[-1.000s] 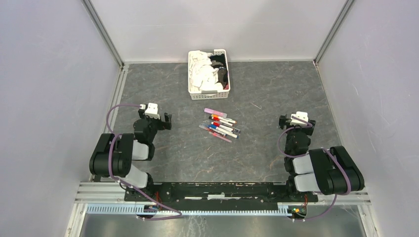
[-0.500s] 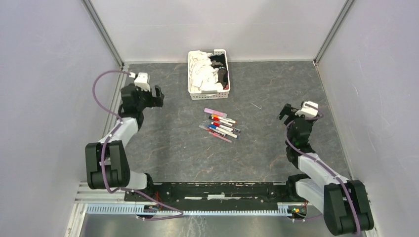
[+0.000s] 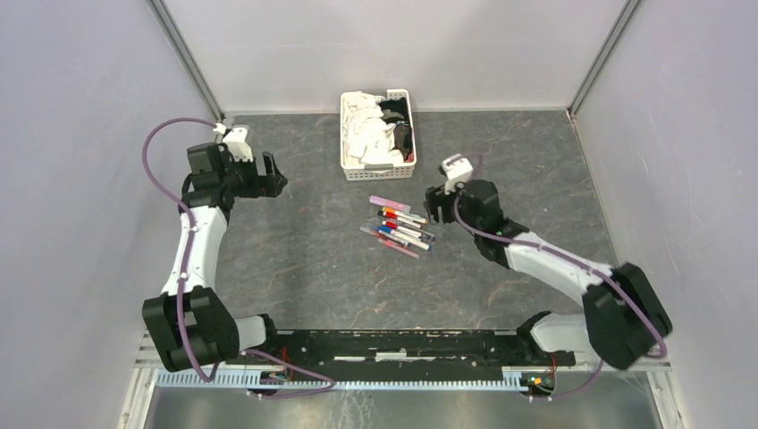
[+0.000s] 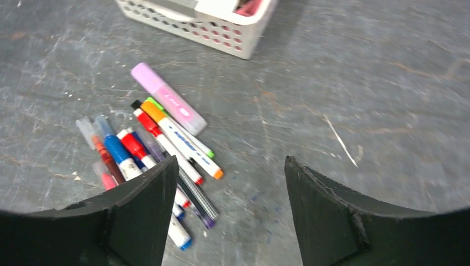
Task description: Open the pen caps
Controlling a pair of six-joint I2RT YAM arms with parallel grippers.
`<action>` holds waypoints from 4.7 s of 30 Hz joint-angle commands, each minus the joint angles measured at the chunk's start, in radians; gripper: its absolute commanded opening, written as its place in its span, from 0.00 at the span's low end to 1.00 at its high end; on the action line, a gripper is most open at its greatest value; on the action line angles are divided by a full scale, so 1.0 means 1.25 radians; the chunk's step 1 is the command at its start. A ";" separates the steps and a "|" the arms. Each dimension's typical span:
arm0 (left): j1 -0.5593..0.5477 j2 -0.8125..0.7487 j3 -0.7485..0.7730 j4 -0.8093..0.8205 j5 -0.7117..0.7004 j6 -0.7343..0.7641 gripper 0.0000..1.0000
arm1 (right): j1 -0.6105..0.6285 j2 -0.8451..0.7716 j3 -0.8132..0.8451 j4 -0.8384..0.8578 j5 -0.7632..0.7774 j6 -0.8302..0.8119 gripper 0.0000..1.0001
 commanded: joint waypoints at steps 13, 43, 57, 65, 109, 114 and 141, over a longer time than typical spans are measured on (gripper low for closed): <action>0.001 -0.089 0.065 -0.225 0.069 0.112 1.00 | 0.093 0.495 0.464 -0.101 -0.141 -0.173 0.64; 0.002 -0.149 0.097 -0.278 0.171 0.137 1.00 | 0.127 0.694 0.574 -0.151 -0.103 -0.208 0.59; 0.002 -0.176 0.089 -0.307 0.198 0.171 1.00 | 0.139 0.671 0.643 -0.180 -0.118 -0.208 0.29; 0.002 -0.193 0.069 -0.308 0.232 0.175 1.00 | 0.151 0.603 0.665 -0.169 -0.127 -0.186 0.19; -0.316 -0.214 0.065 -0.442 0.287 0.426 1.00 | 0.350 0.192 0.334 0.270 -0.155 0.395 0.04; -0.316 -0.244 0.076 -0.521 0.293 0.623 1.00 | 0.286 0.191 0.335 0.212 -0.484 0.395 0.05; -0.318 -0.300 0.110 -0.703 0.374 1.201 0.77 | 0.281 0.378 0.512 0.116 -0.862 0.462 0.10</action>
